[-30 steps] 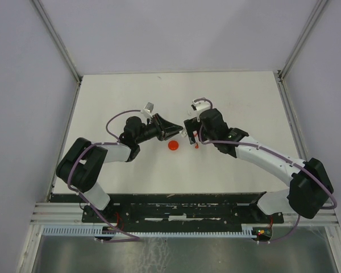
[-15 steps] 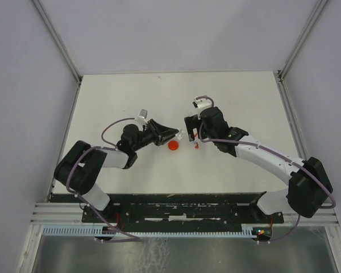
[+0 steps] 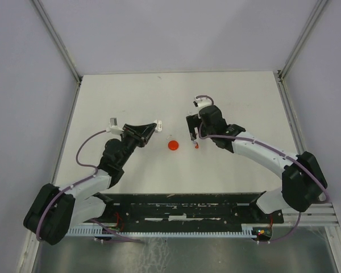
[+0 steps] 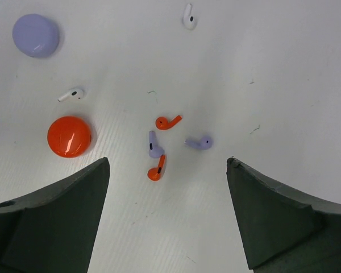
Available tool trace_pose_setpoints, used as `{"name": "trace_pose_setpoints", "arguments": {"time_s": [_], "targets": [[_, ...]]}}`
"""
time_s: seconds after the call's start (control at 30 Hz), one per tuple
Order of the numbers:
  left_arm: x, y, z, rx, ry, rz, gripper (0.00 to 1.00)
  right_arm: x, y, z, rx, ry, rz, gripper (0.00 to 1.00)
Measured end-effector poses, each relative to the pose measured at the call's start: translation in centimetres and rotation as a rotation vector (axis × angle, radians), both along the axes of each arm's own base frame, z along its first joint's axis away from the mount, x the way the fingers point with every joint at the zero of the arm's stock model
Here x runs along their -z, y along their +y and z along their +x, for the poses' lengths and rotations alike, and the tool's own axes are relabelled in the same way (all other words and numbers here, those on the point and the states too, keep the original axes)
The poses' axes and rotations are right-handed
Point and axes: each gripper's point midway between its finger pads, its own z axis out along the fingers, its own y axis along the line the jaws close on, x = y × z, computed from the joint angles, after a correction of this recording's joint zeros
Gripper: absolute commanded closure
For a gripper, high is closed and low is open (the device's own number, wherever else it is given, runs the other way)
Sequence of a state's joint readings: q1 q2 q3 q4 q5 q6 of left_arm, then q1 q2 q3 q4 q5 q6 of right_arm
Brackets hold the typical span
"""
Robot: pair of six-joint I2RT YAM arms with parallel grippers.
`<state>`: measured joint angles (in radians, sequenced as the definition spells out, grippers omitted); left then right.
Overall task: Insert the wireless bluetooth earbuds into the charging case
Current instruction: Pick up the earbud from the center of the board.
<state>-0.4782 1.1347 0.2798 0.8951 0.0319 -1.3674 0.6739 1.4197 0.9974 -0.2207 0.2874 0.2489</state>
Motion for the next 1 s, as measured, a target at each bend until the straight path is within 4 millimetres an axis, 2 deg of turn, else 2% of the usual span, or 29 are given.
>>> {"name": "trace_pose_setpoints", "arguments": {"time_s": [0.13,0.23,0.4,0.53,0.63,0.77,1.0], "targets": [[-1.2,1.9,0.0,-0.074,-0.019,0.018,0.97,2.6,0.9,-0.1,-0.021,0.075,-0.015,0.14],[-0.9,3.0,0.3,-0.106,-0.005,0.034,0.97,3.9,1.8,0.1,-0.042,0.12,-0.01,0.19],[1.1,4.1,1.2,-0.109,0.055,0.062,0.97,5.0,5.6,2.1,-0.081,0.177,0.034,0.27],[2.7,3.9,1.3,-0.068,0.098,0.076,0.97,6.0,9.2,4.3,-0.098,0.209,0.068,0.31],[3.2,3.7,1.2,-0.036,0.115,0.08,0.97,6.9,10.9,5.1,-0.093,0.233,0.09,0.34],[3.0,3.6,1.0,-0.01,0.111,0.076,0.97,8.3,11.9,5.0,-0.069,0.286,0.103,0.36],[2.9,3.9,1.0,0.002,0.108,0.072,0.97,9.9,12.1,4.5,-0.026,0.35,0.106,0.38]]}}
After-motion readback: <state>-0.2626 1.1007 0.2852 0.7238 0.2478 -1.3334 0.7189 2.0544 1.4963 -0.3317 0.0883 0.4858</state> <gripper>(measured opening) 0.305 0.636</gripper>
